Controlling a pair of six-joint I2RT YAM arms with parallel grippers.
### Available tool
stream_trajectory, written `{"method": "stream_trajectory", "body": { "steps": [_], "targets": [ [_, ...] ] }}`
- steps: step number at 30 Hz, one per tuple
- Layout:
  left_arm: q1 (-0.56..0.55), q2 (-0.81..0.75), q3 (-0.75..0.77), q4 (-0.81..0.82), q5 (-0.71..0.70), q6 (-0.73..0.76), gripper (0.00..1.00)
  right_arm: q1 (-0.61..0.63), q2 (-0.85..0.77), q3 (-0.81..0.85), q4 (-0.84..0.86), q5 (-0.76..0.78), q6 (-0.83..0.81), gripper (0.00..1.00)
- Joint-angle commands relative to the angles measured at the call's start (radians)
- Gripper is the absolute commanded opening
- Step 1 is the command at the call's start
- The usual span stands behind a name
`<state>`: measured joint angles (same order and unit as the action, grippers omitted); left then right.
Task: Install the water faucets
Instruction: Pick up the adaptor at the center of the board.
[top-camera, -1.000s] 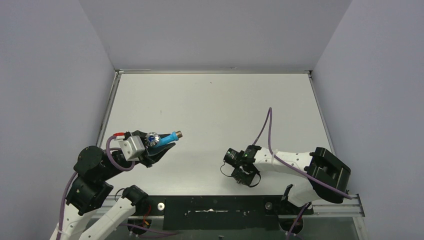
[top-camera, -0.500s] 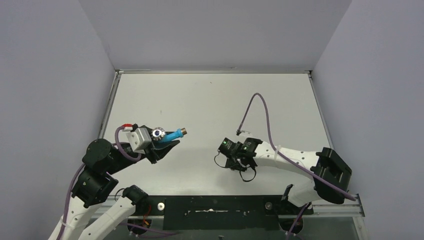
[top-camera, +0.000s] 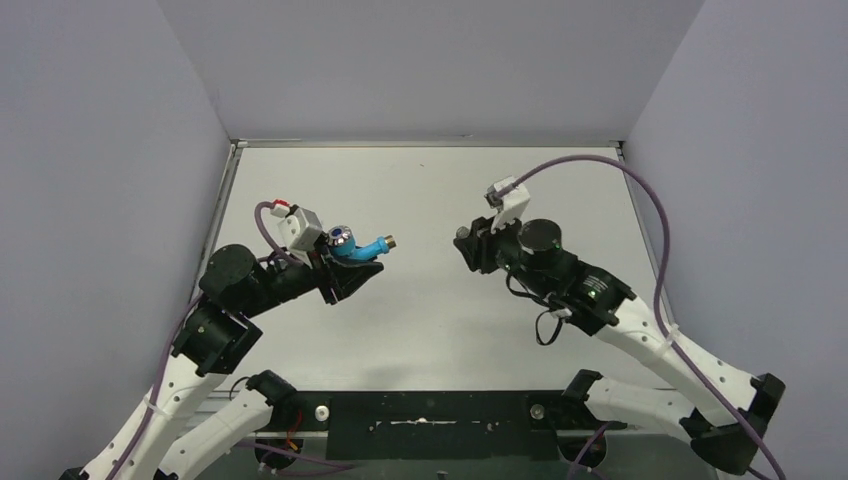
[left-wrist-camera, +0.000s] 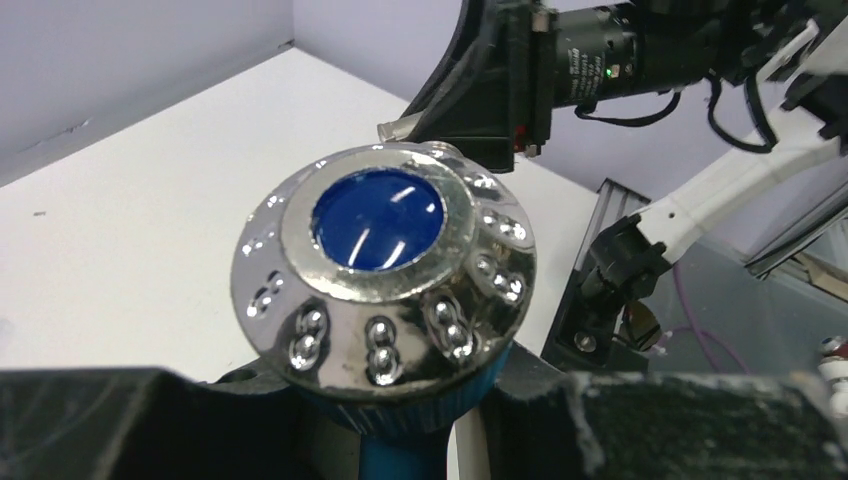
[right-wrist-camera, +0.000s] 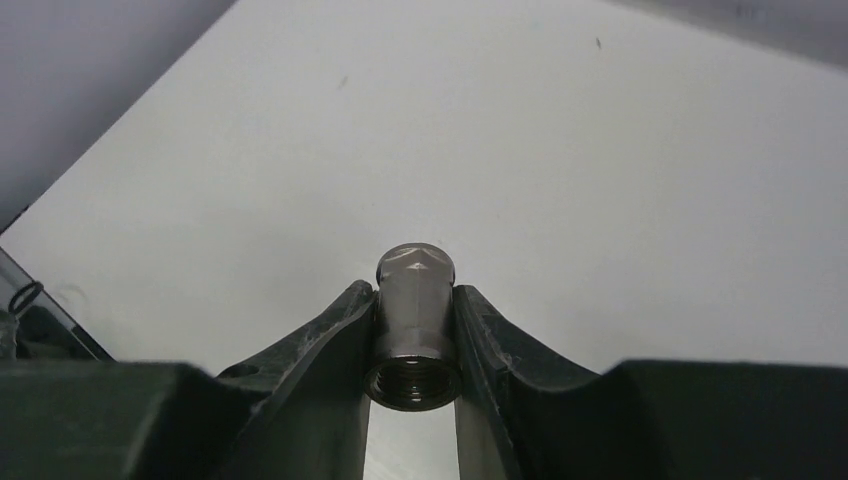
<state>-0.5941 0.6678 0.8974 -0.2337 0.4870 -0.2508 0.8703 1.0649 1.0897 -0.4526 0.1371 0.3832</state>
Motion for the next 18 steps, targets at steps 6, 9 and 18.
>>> {"method": "stream_trajectory", "body": {
  "steps": [6,9,18],
  "targets": [
    [-0.003,0.053,0.144,0.213,0.221,-0.075,0.0,-0.02,-0.3,-0.162,0.606,-0.509,-0.624,0.0],
    [-0.003,0.082,0.163,0.301,0.348,-0.119,0.0,-0.021,-0.301,-0.118,0.614,-0.642,-0.669,0.0],
    [-0.003,0.151,0.233,0.358,0.526,-0.189,0.0,-0.021,-0.216,0.11,0.397,-0.92,-0.743,0.0]
  ]
}}
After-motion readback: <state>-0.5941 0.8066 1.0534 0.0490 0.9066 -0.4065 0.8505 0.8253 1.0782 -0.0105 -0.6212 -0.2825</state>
